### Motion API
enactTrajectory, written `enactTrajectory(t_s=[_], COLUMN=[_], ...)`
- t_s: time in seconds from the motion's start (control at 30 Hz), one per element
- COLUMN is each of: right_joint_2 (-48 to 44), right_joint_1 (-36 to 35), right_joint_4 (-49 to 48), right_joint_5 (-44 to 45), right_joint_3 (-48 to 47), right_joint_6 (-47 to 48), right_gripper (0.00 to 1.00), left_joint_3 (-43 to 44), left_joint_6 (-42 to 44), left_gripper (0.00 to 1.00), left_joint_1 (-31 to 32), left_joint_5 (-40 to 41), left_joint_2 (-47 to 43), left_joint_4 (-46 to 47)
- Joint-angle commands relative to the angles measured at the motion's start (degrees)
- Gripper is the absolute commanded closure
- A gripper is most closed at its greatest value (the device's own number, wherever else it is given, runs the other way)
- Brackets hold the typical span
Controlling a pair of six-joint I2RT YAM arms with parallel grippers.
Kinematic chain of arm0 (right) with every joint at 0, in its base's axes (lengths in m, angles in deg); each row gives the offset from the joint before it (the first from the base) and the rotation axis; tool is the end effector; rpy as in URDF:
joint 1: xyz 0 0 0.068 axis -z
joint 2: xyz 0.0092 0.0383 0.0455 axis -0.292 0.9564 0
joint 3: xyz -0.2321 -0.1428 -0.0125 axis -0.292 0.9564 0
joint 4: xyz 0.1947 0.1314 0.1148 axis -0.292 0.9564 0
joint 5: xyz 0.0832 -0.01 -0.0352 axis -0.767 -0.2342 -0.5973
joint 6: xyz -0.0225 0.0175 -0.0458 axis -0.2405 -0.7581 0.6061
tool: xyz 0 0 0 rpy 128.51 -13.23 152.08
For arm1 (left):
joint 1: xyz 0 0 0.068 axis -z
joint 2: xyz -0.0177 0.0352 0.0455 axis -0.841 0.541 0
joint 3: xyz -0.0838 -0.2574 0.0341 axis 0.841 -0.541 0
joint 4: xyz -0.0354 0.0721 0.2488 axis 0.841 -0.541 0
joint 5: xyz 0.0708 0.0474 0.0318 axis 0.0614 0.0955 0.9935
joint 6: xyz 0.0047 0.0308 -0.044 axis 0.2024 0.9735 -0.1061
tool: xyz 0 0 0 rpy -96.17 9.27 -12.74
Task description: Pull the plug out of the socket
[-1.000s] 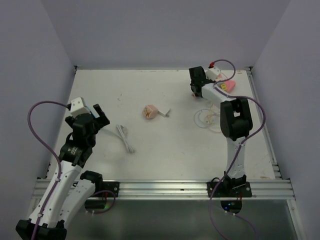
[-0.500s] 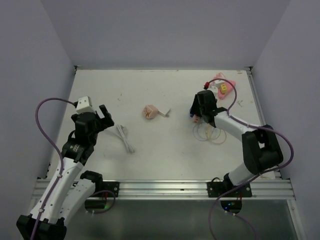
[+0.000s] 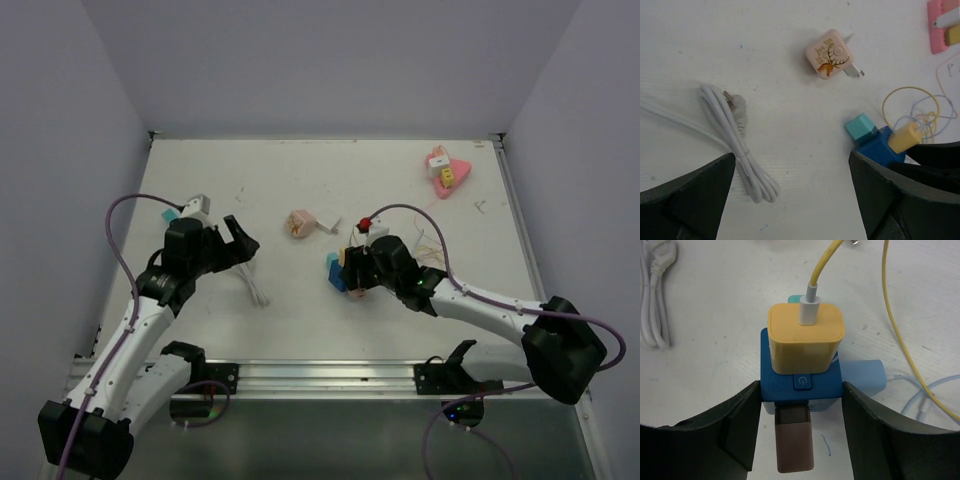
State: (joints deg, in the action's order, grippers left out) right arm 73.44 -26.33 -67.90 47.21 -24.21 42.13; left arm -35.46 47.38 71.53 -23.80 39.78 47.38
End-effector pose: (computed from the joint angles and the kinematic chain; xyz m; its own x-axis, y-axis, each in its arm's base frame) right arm 0.1892 0.1731 0.2053 -0.6235 -0.0481 -0.7804 -0.4025 0.8754 0.2676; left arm 0.1762 -0.0467 0.2686 -0.6120 -0.4446 -0.6541 -0.0854 0.8594 -0.5041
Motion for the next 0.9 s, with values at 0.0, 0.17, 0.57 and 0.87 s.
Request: enactTrajectory(t_s=[0.0,0.17,0.57,0.87], right_joint_2=[-1.1,2.0,-1.0,-13.0], right_joint_1=[-4.0,-10.4,-15.0,-15.0], right_joint_4=[-10.3,-14.4,-12.9,-0.8], right_joint_5=[-0.2,2.3,4.9,9.8], right_joint_3=[1.1,1.6,1.8,0.2], right_joint_6=[0.4,-0.3,-1.3,-0.6], right_gripper=[1.0,1.0,0.22,0.03], left_joint_3=[-2.7,-6.4,-12.1,-7.8], left_joint_6=[-8.7,-17.7,-33.7,-26.4], left_gripper=[0.0,0.0,0.0,0.0], left_joint_1=[0.4,7.1,22.8,33.7], left_joint_5=[-11.6,-9.0,-0.9,11.3], left_joint_2=[-0.3,-1.3,0.1,5.0], left_joint_4=[0.8,3.1,10.4,13.7])
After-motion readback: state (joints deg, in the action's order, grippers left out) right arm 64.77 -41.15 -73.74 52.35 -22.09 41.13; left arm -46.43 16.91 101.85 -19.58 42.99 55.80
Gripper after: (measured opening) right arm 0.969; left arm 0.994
